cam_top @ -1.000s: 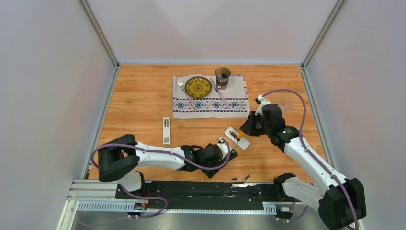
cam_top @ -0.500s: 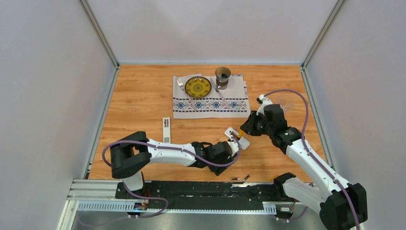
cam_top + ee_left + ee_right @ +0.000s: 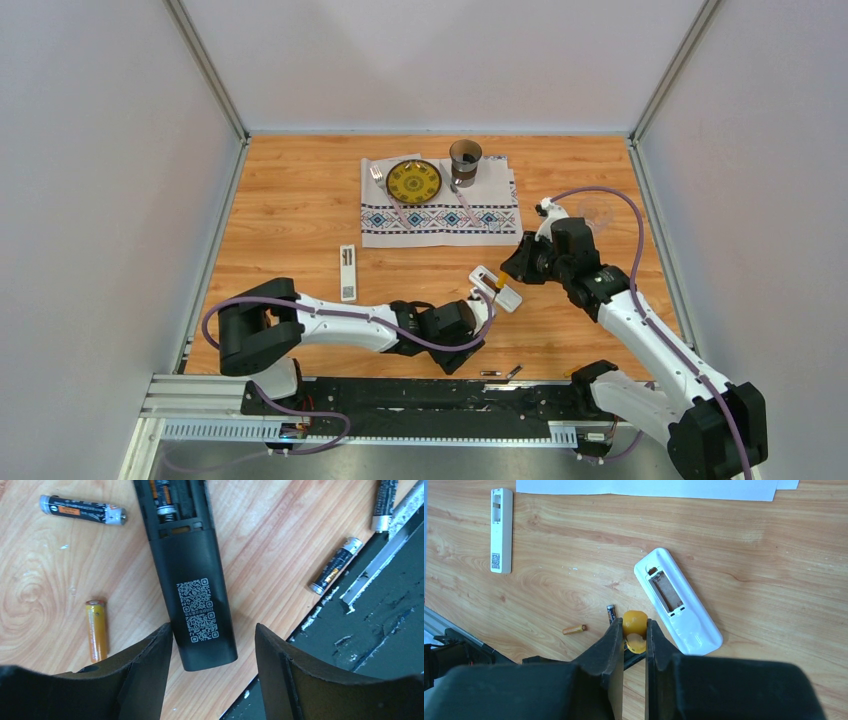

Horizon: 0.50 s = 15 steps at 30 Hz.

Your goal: Unload the batteries from the remote control

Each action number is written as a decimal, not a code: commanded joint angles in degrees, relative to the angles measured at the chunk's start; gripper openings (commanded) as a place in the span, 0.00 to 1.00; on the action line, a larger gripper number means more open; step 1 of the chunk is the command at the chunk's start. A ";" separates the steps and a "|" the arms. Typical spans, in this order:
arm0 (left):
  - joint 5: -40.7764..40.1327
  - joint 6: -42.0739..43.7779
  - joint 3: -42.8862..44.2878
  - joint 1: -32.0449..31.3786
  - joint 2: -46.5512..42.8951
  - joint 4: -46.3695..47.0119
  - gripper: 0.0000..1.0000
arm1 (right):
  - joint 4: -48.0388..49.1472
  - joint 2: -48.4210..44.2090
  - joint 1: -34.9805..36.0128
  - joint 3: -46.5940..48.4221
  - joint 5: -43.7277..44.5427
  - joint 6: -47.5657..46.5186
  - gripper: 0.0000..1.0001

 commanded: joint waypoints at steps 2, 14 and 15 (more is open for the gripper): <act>2.34 -1.31 0.18 -1.74 -1.45 -1.30 0.68 | 1.73 -0.59 -0.07 1.52 -0.76 0.38 0.00; 5.94 1.76 2.29 -2.54 -1.28 0.45 0.68 | 2.52 0.37 -0.07 1.69 -1.37 0.38 0.00; 6.55 1.94 2.38 -2.62 -1.10 0.71 0.68 | 2.52 0.37 -0.07 1.78 -1.46 0.38 0.00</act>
